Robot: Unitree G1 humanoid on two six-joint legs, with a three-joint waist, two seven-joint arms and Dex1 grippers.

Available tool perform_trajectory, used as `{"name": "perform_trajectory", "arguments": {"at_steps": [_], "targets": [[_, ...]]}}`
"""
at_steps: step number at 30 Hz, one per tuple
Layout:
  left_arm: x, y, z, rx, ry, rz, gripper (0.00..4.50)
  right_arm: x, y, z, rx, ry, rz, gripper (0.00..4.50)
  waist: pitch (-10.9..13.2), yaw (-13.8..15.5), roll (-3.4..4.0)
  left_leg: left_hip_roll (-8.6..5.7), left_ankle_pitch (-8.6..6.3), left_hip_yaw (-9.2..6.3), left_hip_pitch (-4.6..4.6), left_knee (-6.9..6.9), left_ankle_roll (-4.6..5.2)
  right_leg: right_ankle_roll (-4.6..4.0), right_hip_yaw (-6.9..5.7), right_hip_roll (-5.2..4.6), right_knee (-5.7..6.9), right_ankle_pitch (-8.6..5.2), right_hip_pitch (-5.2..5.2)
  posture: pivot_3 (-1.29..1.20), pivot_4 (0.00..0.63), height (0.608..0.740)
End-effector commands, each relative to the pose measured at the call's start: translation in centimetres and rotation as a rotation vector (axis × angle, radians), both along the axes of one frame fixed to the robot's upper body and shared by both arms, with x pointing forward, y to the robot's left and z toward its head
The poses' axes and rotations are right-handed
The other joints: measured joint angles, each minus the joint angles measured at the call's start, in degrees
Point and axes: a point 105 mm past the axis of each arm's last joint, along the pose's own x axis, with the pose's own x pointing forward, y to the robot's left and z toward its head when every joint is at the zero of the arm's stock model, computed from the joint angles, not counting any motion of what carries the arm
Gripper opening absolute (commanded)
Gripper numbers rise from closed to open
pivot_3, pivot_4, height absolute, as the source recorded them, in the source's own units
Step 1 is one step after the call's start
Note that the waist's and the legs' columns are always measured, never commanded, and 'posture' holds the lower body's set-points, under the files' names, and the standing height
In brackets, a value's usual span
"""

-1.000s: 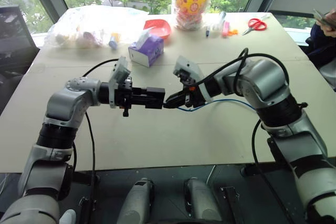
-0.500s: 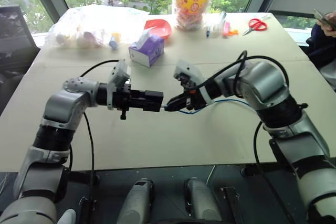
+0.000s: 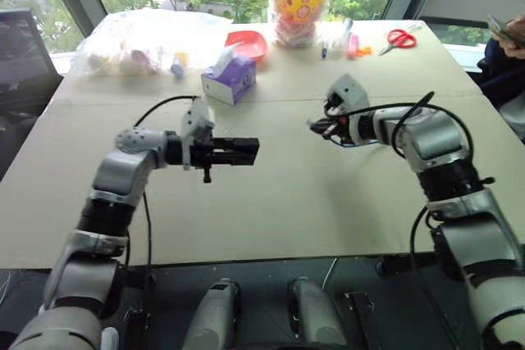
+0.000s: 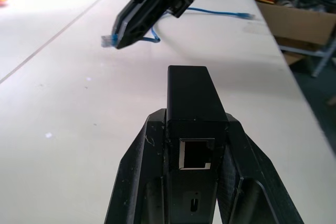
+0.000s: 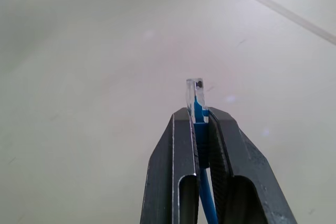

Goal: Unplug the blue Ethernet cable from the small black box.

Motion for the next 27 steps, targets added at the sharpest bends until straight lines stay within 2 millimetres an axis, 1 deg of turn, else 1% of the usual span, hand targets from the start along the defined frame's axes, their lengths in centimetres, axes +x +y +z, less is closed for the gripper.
{"name": "perform_trajectory", "arguments": {"at_steps": [1,2,5,6,8,11,13,17,20,22,23,24,27], "targets": [[1.4,-1.1,0.1,-0.011,-0.100,0.064,0.53,1.2,-2.2,0.6,0.031,-0.051,-0.153,0.85,0.00,0.18,0.00,-0.03,0.00,0.00,-0.02,-0.01,0.00,0.03,0.00,-0.02,-0.02,0.02,-0.01,0.00,0.150,0.740],[1.6,-1.4,0.0,-0.015,-0.109,0.074,0.53,1.2,-2.2,0.5,0.036,-0.058,-0.158,1.11,0.00,0.15,0.00,-0.03,-0.01,0.01,-0.03,-0.02,0.02,0.11,0.01,-0.04,-0.03,0.07,-0.02,0.00,0.150,0.740],[3.2,-2.9,-0.8,-0.060,-0.125,0.153,0.53,0.9,-2.3,0.2,0.074,-0.066,-0.202,2.64,0.00,0.02,0.00,-0.04,-0.05,0.03,-0.05,-0.10,0.08,0.23,0.00,-0.05,-0.03,0.13,-0.06,0.00,0.150,0.740],[3.8,-3.2,-1.0,-0.068,-0.130,0.183,0.53,0.8,-2.6,0.3,0.086,-0.070,-0.227,3.13,0.00,0.00,0.00,-0.04,-0.05,0.02,-0.05,-0.09,0.08,0.24,-0.01,-0.03,-0.02,0.14,-0.06,0.00,0.150,0.740],[4.7,-3.6,-1.2,-0.088,-0.131,0.226,0.53,0.5,-3.3,1.4,0.142,-0.099,-0.274,4.14,0.00,-0.12,0.00,-0.06,-0.05,0.03,-0.05,-0.08,0.09,0.27,-0.01,-0.03,-0.02,0.15,-0.05,0.00,0.150,0.740],[5.2,-4.1,-1.5,-0.089,-0.145,0.240,0.53,0.0,-4.0,2.4,0.196,-0.115,-0.319,4.14,0.00,-0.50,0.01,-0.07,-0.05,0.06,-0.04,-0.05,0.10,0.29,0.01,-0.02,0.00,0.16,-0.04,0.00,0.150,0.740],[5.4,-4.2,-2.3,-0.077,-0.148,0.260,0.53,-0.8,-4.7,2.7,0.215,-0.128,-0.351,4.14,-0.01,-0.41,0.01,-0.06,-0.05,0.06,-0.02,-0.06,0.10,0.29,0.01,0.03,0.01,0.16,-0.05,0.00,0.150,0.740],[5.8,-3.7,-4.6,-0.058,-0.142,0.335,0.53,-2.6,-5.4,2.4,0.215,-0.132,-0.382,4.14,-0.01,-0.23,0.02,-0.04,-0.05,0.02,-0.01,-0.06,0.10,0.29,-0.02,0.04,0.07,0.16,-0.04,0.00,0.150,0.740],[6.1,-3.1,-5.6,-0.061,-0.122,0.381,0.53,-3.6,-5.4,2.1,0.215,-0.131,-0.391,4.14,-0.01,-0.27,0.02,-0.03,-0.05,0.03,-0.01,0.01,0.11,0.29,0.00,-0.01,0.06,0.16,0.00,0.00,0.150,0.740],[6.3,-2.6,-6.4,-0.051,-0.091,0.418,1.58,-4.1,-5.2,2.0,0.224,-0.121,-0.392,4.19,-0.03,-0.36,0.04,-0.03,-0.05,0.03,0.04,0.05,0.12,0.29,0.02,0.00,0.06,0.16,0.04,0.00,0.150,0.740],[6.4,-2.4,-6.7,-0.047,-0.083,0.429,1.92,-4.3,-5.1,1.9,0.226,-0.117,-0.392,4.19,-0.03,-0.46,0.05,-0.01,-0.05,0.04,0.11,0.06,0.12,0.29,0.02,0.01,0.07,0.16,0.09,0.00,0.150,0.740],[6.3,-2.3,-7.0,-0.044,-0.069,0.431,2.39,-4.5,-5.0,1.8,0.226,-0.114,-0.389,4.19,-0.03,-0.44,0.05,-0.01,-0.05,0.04,0.13,0.06,0.12,0.29,0.02,0.04,0.08,0.16,0.11,0.00,0.150,0.740],[5.7,-1.8,-7.9,-0.019,-0.043,0.408,3.94,-5.5,-4.3,1.4,0.232,-0.089,-0.365,4.19,-0.06,-0.45,0.06,0.02,-0.04,0.03,0.19,0.05,0.14,0.29,0.02,0.06,0.10,0.16,0.13,0.00,0.150,0.740]]}}
